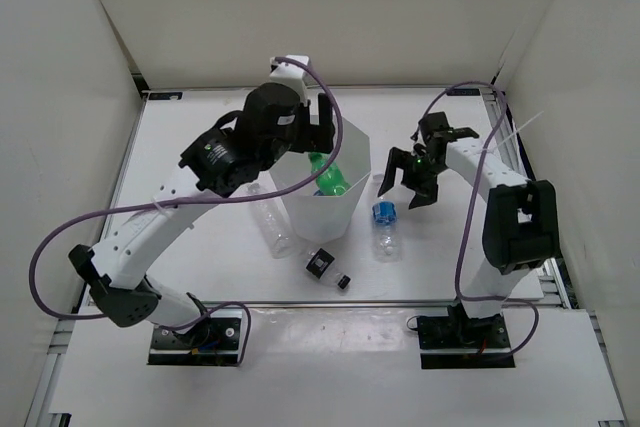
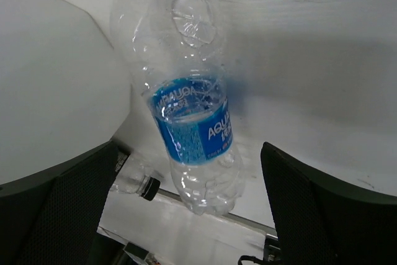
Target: Put the plastic bottles in the bin
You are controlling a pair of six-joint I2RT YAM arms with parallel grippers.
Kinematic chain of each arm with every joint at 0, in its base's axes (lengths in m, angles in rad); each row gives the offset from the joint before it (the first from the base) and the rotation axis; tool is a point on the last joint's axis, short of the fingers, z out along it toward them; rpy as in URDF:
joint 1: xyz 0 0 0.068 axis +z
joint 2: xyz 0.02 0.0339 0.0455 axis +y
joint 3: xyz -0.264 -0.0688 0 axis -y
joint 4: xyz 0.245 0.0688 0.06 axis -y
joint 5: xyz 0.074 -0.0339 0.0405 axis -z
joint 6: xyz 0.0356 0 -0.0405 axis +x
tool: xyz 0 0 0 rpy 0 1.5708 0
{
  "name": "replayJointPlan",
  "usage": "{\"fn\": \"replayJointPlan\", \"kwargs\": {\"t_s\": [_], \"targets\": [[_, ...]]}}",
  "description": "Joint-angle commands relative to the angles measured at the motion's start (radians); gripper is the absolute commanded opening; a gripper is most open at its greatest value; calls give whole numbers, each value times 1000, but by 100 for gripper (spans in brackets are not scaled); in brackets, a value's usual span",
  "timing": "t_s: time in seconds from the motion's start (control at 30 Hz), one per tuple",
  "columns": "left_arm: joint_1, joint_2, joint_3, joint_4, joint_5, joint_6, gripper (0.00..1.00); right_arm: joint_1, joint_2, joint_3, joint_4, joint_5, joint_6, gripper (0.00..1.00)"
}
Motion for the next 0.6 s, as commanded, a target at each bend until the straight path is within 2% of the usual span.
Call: {"fn": "replayJointPlan", "kwargs": {"t_s": [0.0, 0.1, 0.17, 0.23, 0.3, 0.33, 0.4, 0.47, 0.5, 0.53, 0.57], "targets": [[-10, -59, 111, -39, -98, 63, 100, 40, 41, 24, 54, 9, -31, 99], [-10, -153, 75, -39, -311, 33, 100, 69, 121, 62, 54, 18, -55, 99], [41, -219, 8, -39, -412, -56, 100, 80, 197, 105, 44, 18, -56, 98], [94, -323, -143, -4, -413, -105, 100, 90, 249, 116, 34, 38, -68, 90], [127, -383, -265, -16, -413, -156, 100, 90, 259, 125, 25, 58, -68, 78], [142, -392, -293, -82, -413, -240, 100, 90, 259, 125, 25, 58, -68, 67], [188, -406, -344, -162, -433, -343, 100, 79, 241, 125, 14, 58, -77, 61], [240, -427, -439, -232, -433, -486, 100, 67, 193, 116, -9, 79, -77, 49], [259, -427, -482, -233, -400, -521, 100, 67, 169, 125, -54, 89, -48, 46], [278, -441, -569, -219, -369, -542, 100, 57, 109, 134, -82, 89, -27, 37], [312, -441, -611, -193, -331, -558, 100, 57, 74, 172, -113, 89, -4, 34]]}}
